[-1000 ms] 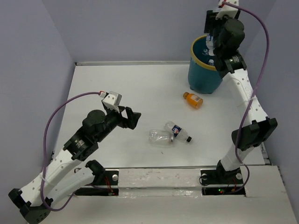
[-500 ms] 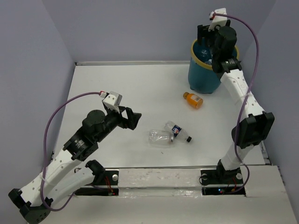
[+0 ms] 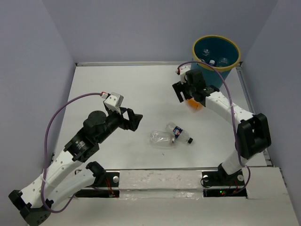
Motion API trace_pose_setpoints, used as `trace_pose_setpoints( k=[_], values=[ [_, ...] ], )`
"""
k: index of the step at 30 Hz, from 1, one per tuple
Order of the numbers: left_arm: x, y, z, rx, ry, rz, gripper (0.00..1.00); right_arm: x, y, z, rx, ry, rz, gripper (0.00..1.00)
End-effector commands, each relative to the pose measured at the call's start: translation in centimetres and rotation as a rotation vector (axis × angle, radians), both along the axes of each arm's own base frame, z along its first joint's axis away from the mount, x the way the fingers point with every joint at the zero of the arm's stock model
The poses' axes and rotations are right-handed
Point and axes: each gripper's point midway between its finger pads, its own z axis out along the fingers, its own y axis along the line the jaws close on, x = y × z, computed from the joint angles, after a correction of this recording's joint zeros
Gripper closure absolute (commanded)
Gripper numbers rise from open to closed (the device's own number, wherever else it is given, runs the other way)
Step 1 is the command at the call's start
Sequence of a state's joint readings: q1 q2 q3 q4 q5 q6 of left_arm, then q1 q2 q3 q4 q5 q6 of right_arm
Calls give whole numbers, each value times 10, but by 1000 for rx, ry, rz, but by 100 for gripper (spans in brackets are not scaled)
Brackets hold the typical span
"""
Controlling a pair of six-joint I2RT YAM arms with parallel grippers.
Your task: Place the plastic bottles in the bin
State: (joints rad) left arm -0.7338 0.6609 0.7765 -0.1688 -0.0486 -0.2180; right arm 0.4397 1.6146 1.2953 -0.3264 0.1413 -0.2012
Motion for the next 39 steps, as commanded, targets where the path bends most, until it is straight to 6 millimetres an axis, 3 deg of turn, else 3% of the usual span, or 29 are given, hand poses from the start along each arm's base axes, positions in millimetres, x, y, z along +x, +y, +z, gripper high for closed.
trace_pose_setpoints(
  k=[1, 2, 9, 16, 24, 26, 27, 29, 32, 33, 36, 39],
  values=[
    [0, -4, 13, -24, -44, -23, 1, 6, -41, 1, -180, -30, -139, 12],
    [-1, -4, 13, -25, -43, -24, 1, 8, -45, -12, -218, -3, -155, 12],
    [0, -4, 13, -22, -42, -23, 1, 14, -58, -54, -359, 79, -181, 12],
    [0, -4, 13, -21, -44, -23, 1, 10, -58, -103, -406, 195, -166, 15],
    [0, -4, 11, -16, -39, -21, 1, 11, -49, -111, -368, 216, -153, 28],
    [0, -5, 11, -15, -37, -23, 1, 10, -45, -108, -335, 212, -153, 41],
    [1, -4, 9, -13, -35, -20, 1, 11, -38, -94, -278, 188, -144, 48],
    [2, -5, 8, -10, -32, -21, 1, 11, -28, -71, -220, 141, -136, 50],
    [2, -9, 4, -3, -20, -37, 1, 11, -5, 2, -105, -18, -111, 50],
    [3, -12, 0, 6, -7, -44, 1, 7, 0, 42, -41, -99, -99, 50],
    [2, -19, -6, 18, 14, -79, 1, 7, 8, 123, 117, -286, -91, 50],
    [3, -22, -14, 35, 39, -85, 1, 9, -11, 210, 195, -539, -183, 53]
  ],
)
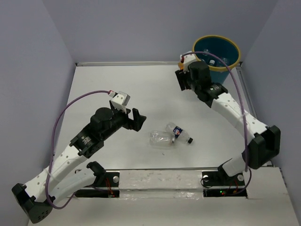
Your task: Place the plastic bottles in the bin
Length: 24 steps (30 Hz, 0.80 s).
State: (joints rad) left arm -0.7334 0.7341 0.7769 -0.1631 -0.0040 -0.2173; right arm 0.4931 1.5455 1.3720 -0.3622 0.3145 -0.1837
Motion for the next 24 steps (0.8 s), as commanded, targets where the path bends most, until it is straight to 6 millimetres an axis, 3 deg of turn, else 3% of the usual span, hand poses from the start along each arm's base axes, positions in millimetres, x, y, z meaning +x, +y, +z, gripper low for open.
trace_pose_setpoints(
  k=[1, 2, 4, 6, 7, 9, 10, 12, 14, 16, 17, 19, 20, 21, 22, 23, 24],
  values=[
    [1, -9, 3, 1, -9, -40, 1, 19, -16, 159, 173, -447, -107, 53],
    [1, -9, 1, 3, -5, -40, 1, 23, -30, 182, 165, -499, -181, 53],
    [2, -9, -3, 14, 4, -36, 1, 41, -59, 189, 132, -521, -266, 53],
    [4, -7, -5, 25, 8, -22, 1, 61, -79, 181, 121, -513, -338, 53],
    [5, -7, -5, 25, 8, -19, 1, 69, -104, 187, 155, -534, -392, 51],
    [4, -6, -6, 28, 8, -19, 1, 87, -118, 176, 187, -508, -399, 35],
    [5, -7, -6, 30, 8, -19, 1, 88, -126, 181, 206, -483, -423, 6],
    [6, -7, -9, 36, 13, -20, 1, 88, -130, 180, 196, -436, -432, 0],
    [7, -9, -12, 45, 21, -20, 1, 75, -116, 182, 250, -402, -353, 0],
    [7, -13, -20, 63, 45, -39, 1, 47, -80, 197, 359, -389, -192, 0],
    [7, -15, -23, 69, 54, -50, 1, 38, -64, 173, 363, -325, -137, 1],
    [6, -20, -32, 89, 82, -78, 1, -1, -9, 158, 449, -240, 27, 5],
    [5, -23, -34, 95, 89, -91, 1, -22, 26, 106, 443, -109, 120, 7],
    [5, -24, -36, 101, 96, -103, 1, -30, 24, 83, 444, -62, 104, 9],
    [4, -27, -40, 108, 107, -117, 1, -52, 54, 61, 467, 10, 205, 10],
    [0, -31, -41, 103, 117, -144, 1, -64, 62, 48, 491, 34, 229, 15],
    [0, -32, -42, 104, 120, -153, 1, -78, 63, 3, 471, 130, 221, 18]
  ],
)
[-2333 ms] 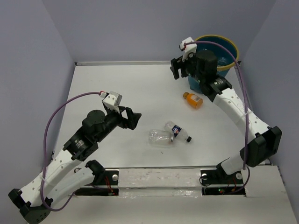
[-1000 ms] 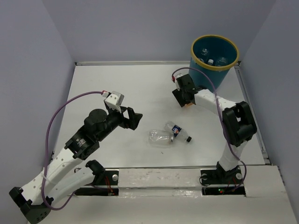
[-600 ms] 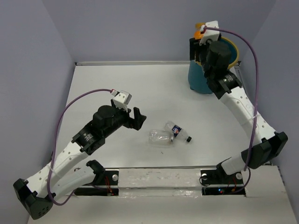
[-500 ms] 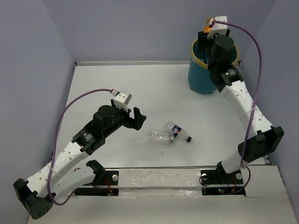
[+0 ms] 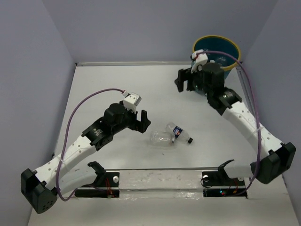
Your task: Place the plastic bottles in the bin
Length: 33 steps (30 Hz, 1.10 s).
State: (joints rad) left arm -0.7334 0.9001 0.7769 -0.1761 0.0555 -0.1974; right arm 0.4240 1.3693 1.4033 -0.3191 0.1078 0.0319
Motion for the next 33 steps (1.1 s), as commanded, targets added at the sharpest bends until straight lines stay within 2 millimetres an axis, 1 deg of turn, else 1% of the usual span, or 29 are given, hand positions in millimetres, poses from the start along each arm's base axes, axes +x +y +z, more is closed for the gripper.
trace_pose_setpoints(
  k=[1, 2, 3, 5, 6, 7, 10, 13, 15, 18, 21, 23, 24, 25, 26, 27, 29, 31, 32, 33],
  values=[
    [-8, -14, 6, -18, -1, -99, 1, -69, 60, -109, 72, 276, 254, 19],
    [-10, -17, 6, -22, 5, -116, 1, -79, 59, -123, 64, 315, 256, 21],
    [-11, -19, 4, -20, 13, -128, 1, -94, 57, -151, 45, 378, 262, 21],
    [-18, -26, 2, -31, 32, -177, 1, -110, 53, -168, 47, 431, 273, 19],
    [-19, -29, -1, -29, 46, -196, 1, -121, 56, -173, 53, 452, 302, 18],
    [-21, -32, -1, -34, 55, -212, 1, -131, 52, -188, 47, 497, 299, 16],
    [-24, -35, -6, -42, 82, -224, 1, -139, 45, -214, 26, 575, 263, 14],
    [-25, -38, -6, -106, 145, -175, 1, -147, 41, -234, -19, 644, 255, 13],
    [-28, -39, -8, -149, 193, -147, 1, -149, 40, -238, -27, 662, 254, 12],
    [-41, -38, -24, -222, 311, -99, 1, -160, 46, -246, -42, 691, 280, 11],
    [-48, -33, -35, -243, 348, -71, 1, -166, 50, -258, -46, 736, 292, 11],
    [-55, -28, -45, -264, 375, -49, 1, -163, 49, -265, -63, 751, 270, 11],
    [-56, -27, -48, -267, 382, -44, 1, -164, 50, -272, -81, 770, 272, 11],
    [-58, -26, -50, -271, 387, -41, 1, -162, 51, -273, -84, 772, 267, 11],
    [-60, -23, -59, -266, 409, -24, 1, -160, 56, -272, -82, 762, 275, 14],
    [-61, -23, -62, -265, 415, -19, 1, -159, 58, -275, -81, 772, 278, 16],
    [-65, -22, -73, -267, 446, 0, 1, -158, 68, -274, -72, 763, 299, 22],
    [-67, -23, -77, -281, 462, 8, 1, -159, 75, -276, -59, 764, 307, 32],
    [-71, -22, -87, -271, 479, 19, 1, -156, 78, -276, -36, 757, 298, 42],
    [-71, -21, -87, -288, 491, 38, 1, -158, 83, -275, -24, 753, 305, 48]
  ],
)
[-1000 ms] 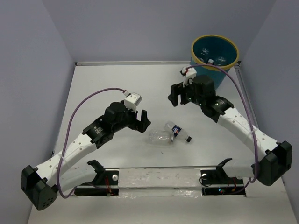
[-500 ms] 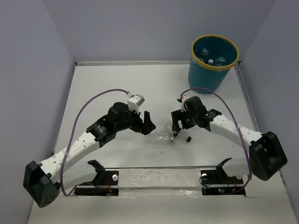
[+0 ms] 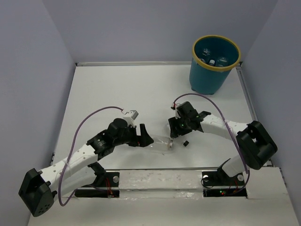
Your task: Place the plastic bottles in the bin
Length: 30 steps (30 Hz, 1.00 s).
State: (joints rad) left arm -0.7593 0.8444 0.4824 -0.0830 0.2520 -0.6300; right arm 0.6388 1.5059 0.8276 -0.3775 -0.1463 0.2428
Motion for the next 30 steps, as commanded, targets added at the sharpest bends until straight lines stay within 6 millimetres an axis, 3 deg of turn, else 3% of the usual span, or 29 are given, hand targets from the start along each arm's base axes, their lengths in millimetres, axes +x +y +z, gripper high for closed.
trace_pose_setpoints(
  k=[1, 6, 8, 10, 12, 13, 16, 18, 19, 20, 21, 22, 23, 24, 26, 27, 29, 30],
  values=[
    [-5, -2, -9, -51, 48, 60, 1, 11, 37, 22, 130, -70, -6, 59],
    [-4, 7, -19, -52, 62, 138, 1, 7, 65, 33, 233, -106, -18, 69],
    [1, 10, -16, -52, 41, 172, 1, 22, 60, 44, 213, -176, -63, 70],
    [5, 10, -9, -57, 17, 180, 1, 37, 55, 73, 213, -279, -92, 70],
    [13, 8, 5, -57, -34, 183, 1, 62, 45, 122, 193, -447, -140, 71],
    [16, 5, 13, -55, -54, 178, 1, 78, 40, 157, 194, -546, -186, 72],
    [24, 3, 17, 7, -101, 164, 1, 103, 15, 236, 155, -783, -256, 75],
    [42, 3, 34, 64, -186, 196, 1, 135, -25, 332, 173, -1012, -361, 77],
    [41, 1, 36, 69, -183, 188, 1, 138, -25, 336, 182, -1026, -370, 78],
    [46, 2, 39, 90, -203, 207, 1, 147, -40, 372, 184, -1107, -406, 77],
    [48, 0, 43, 109, -219, 198, 1, 170, -70, 382, 139, -1143, -485, 77],
    [51, 1, 44, 124, -230, 212, 1, 181, -86, 392, 100, -1176, -510, 77],
    [51, 0, 45, 130, -235, 214, 1, 191, -102, 419, 103, -1228, -553, 77],
    [51, -1, 45, 137, -237, 214, 1, 206, -133, 426, 57, -1252, -614, 77],
    [50, -5, 48, 141, -250, 216, 1, 239, -151, 421, 16, -1246, -635, 77],
    [50, -6, 46, 151, -247, 214, 1, 247, -161, 437, 23, -1276, -649, 77],
    [49, -9, 46, 159, -248, 213, 1, 268, -186, 432, -18, -1270, -679, 77],
    [45, -13, 45, 160, -246, 200, 1, 284, -191, 416, -42, -1241, -683, 76]
  ],
)
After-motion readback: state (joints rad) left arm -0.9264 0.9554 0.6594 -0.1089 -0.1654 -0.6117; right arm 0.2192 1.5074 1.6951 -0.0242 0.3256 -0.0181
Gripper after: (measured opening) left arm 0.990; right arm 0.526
